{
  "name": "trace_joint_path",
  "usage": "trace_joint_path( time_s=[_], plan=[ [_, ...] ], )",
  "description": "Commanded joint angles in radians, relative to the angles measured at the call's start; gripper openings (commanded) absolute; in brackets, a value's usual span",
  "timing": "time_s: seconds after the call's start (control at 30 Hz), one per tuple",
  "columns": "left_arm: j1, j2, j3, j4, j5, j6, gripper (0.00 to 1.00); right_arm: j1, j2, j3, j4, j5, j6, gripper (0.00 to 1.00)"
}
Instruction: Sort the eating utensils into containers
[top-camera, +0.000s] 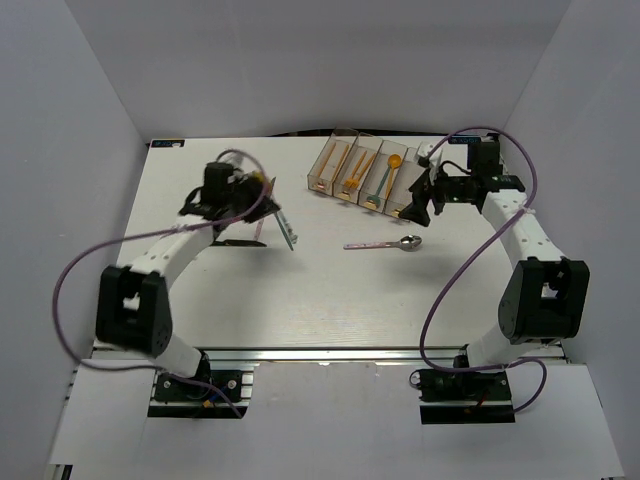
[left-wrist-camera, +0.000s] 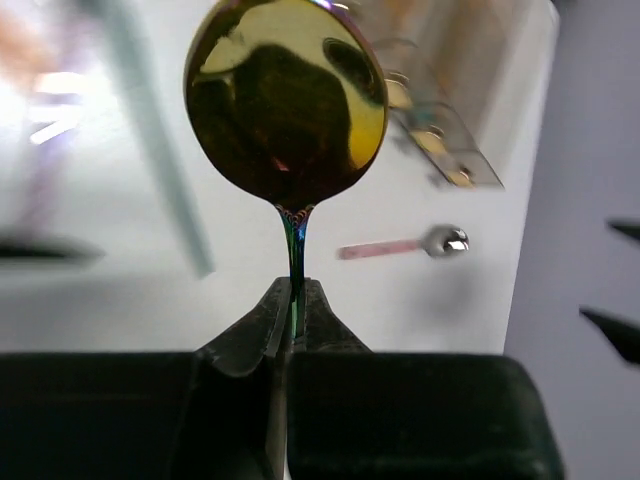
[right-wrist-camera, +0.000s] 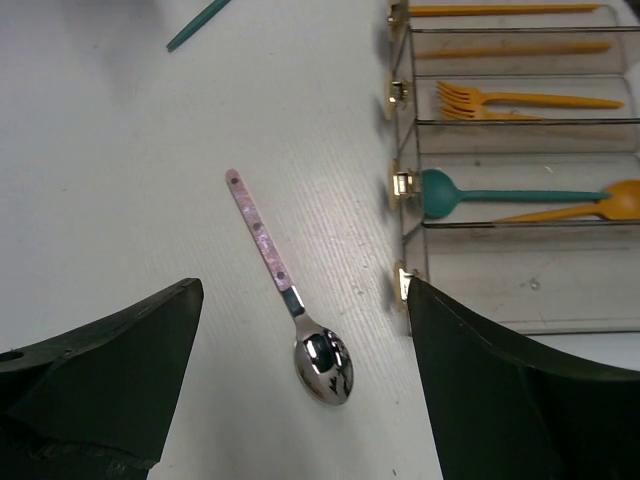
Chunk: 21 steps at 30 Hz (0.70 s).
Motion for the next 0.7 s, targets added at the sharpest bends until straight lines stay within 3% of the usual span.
trace_joint_path(
  time_s=[0.0,0.03,0.07,0.17,0.33,0.37,0.5,0.67],
  plan=[
    [-0.153,0.180,0.203,0.217,0.223,0.220,0.00,-0.038,-0.061,0.046,0.073,-0.027,0.053,0.89],
    [-0.227,0.326,0.376,0.205,0.271,0.332,0.00,-0.049,-0.073,0.041,0.080,-0.027,0.062,0.89],
    [-0.228,0.328,0.437,0.205,0.271,0.353,0.00,-0.049,-0.080,0.041,0.084,-0.027,0.062,0.89],
    [-0.284,0.552,0.662,0.187,0.302,0.418,0.00,-0.099,-0.099,0.024,0.081,-0.034,0.066,0.90],
    [-0.361,0.781,1.034,0.187,0.285,0.479,0.00,-0.129,-0.130,-0.009,0.074,-0.040,0.076,0.89],
    [-0.369,0.816,1.035,0.185,0.273,0.479,0.00,-0.129,-0.133,-0.014,0.073,-0.040,0.074,0.89],
    [-0.386,0.962,1.275,0.181,0.178,0.472,0.00,-0.132,-0.144,-0.023,0.061,-0.038,0.073,0.89],
    [-0.389,1.027,1.300,0.283,0.080,0.461,0.00,-0.133,-0.143,-0.029,0.059,-0.041,0.073,0.89]
  ],
)
